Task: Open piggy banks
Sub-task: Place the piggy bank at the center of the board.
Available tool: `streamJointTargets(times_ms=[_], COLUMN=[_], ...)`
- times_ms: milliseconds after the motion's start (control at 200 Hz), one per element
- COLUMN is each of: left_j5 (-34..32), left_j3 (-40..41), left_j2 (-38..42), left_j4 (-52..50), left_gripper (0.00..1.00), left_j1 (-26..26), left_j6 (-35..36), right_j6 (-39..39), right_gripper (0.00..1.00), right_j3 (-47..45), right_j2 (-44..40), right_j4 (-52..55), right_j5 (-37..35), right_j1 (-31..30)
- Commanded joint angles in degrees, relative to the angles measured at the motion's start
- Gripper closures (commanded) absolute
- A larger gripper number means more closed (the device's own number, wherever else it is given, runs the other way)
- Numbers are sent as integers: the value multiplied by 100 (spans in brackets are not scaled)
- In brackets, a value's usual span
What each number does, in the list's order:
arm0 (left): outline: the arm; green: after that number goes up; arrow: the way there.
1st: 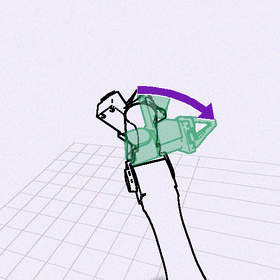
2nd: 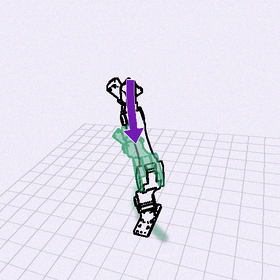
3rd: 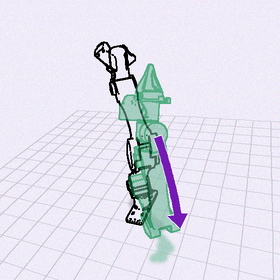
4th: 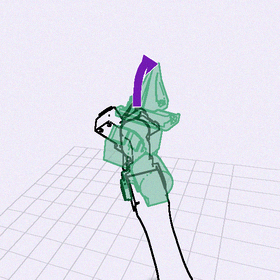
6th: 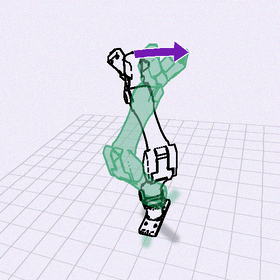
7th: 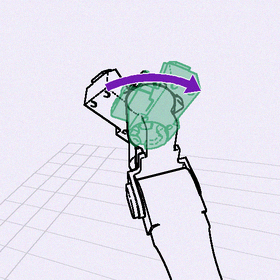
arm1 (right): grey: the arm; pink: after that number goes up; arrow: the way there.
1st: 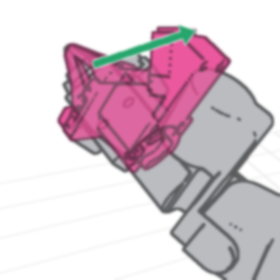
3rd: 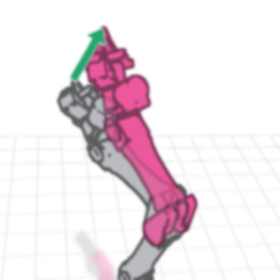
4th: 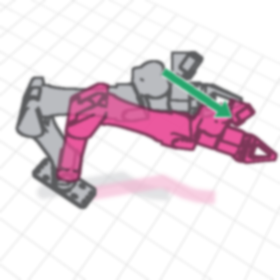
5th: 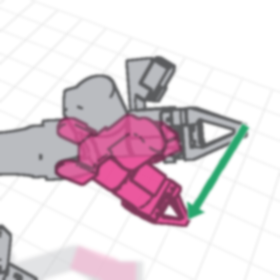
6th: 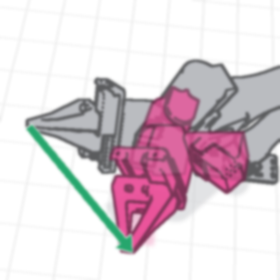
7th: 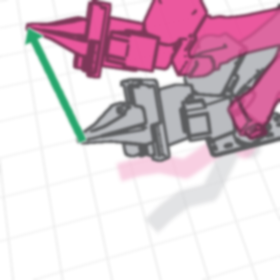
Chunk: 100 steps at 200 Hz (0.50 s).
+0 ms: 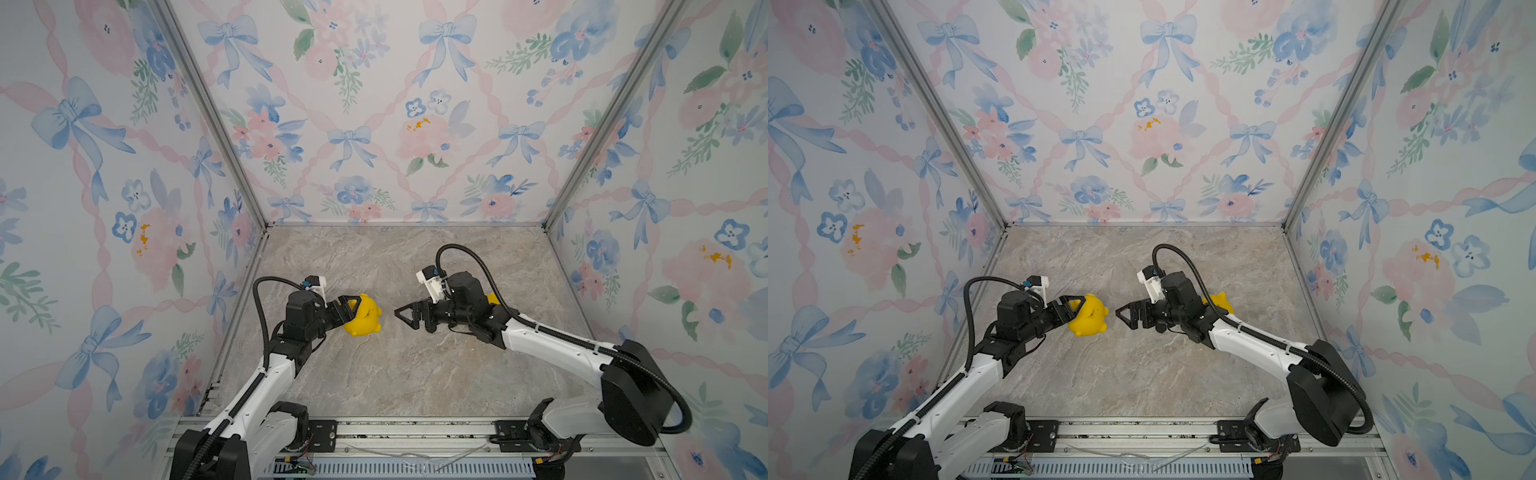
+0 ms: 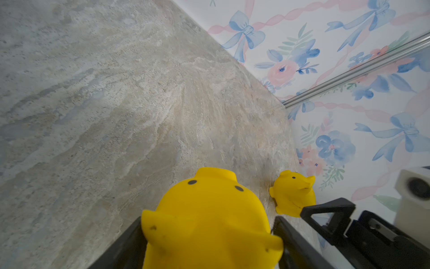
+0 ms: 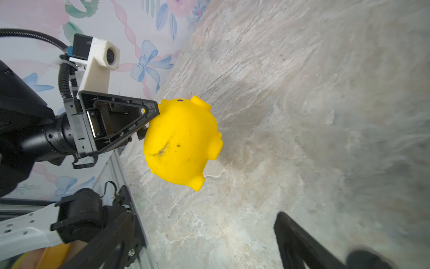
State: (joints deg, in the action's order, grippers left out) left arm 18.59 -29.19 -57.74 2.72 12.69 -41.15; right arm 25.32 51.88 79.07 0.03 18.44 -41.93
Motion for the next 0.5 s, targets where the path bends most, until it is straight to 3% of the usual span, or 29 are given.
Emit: streamJointTargets(times_ms=[0,235,495], left_j5=[-890,-2247,-2116], left_j3=[-611,-1648,-2040], left_j2=[-416,-1273,-1739], left_j4=[-580,-1048,-942], left_gripper=[31,32,29], left_j1=[435,1298,1453], left_j6=[477,746,924], right_j6=[-897,-886,-814], right_gripper=[4,4,4], right_j3=[270,144,43], right_j2=[-23,-90,40], right_j4=[1626,1472,1356], right_j5=[-1077,-1411,-858], right_j1=[88,88,88])
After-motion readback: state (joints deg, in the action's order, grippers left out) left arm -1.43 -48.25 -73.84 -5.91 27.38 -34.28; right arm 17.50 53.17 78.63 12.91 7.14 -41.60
